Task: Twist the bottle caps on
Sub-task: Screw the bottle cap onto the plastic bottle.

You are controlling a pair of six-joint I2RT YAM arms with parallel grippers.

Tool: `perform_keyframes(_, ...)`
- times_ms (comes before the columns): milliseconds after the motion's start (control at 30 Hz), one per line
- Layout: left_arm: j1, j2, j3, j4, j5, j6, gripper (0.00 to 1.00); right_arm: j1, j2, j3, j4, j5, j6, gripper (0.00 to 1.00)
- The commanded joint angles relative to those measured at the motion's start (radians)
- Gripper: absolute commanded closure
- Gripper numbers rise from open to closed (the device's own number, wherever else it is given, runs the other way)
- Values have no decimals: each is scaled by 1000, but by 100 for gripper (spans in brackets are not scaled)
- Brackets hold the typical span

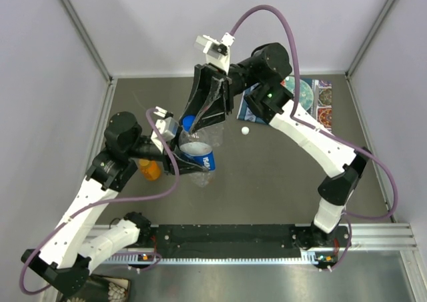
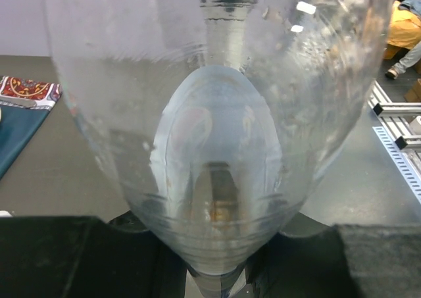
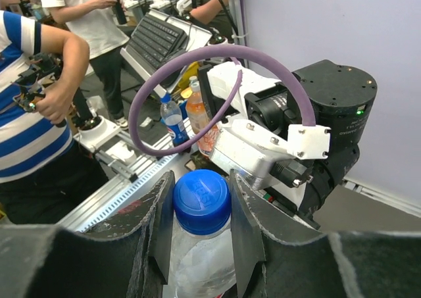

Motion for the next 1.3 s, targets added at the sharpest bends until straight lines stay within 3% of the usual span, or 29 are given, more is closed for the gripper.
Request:
perform_keyframes(0,7,-24,15,44,-120,47,100,5,-38,-50,-32,-2,-9,100)
perform_keyframes(67,10,-27,28,36,-164,58,100,2,-47,-53,-104,15,-55,100)
perform_keyframes(167,13,-32,48,3,-284,130,100,-10,-72,-43,-369,74,-242,100)
perform_keyframes(300,13,-41,58,-36,-512,213,100,-33,-93,-9,-622,186,-438,100)
perform_keyframes(333,13,-46,60,-39,-598,227,100,-35,-93,8,-761,226,-486,100)
perform_keyframes(567,13,-81,40,-40,-851,282,100,-23,-81,86,-1044,566,-632,100)
perform_keyframes(767,18,-109,22,-34,-976,278,100,71,-89,114,-1143,939,-673,100)
perform_keyframes(1067,30,-147,6,-42,-1025,221,100,255,-53,126,-1159,1554,-699,100)
perform_keyframes(1267,39,-173,-20,-62,-1050,175,100,319,11,231,-1155,1791,-710,100)
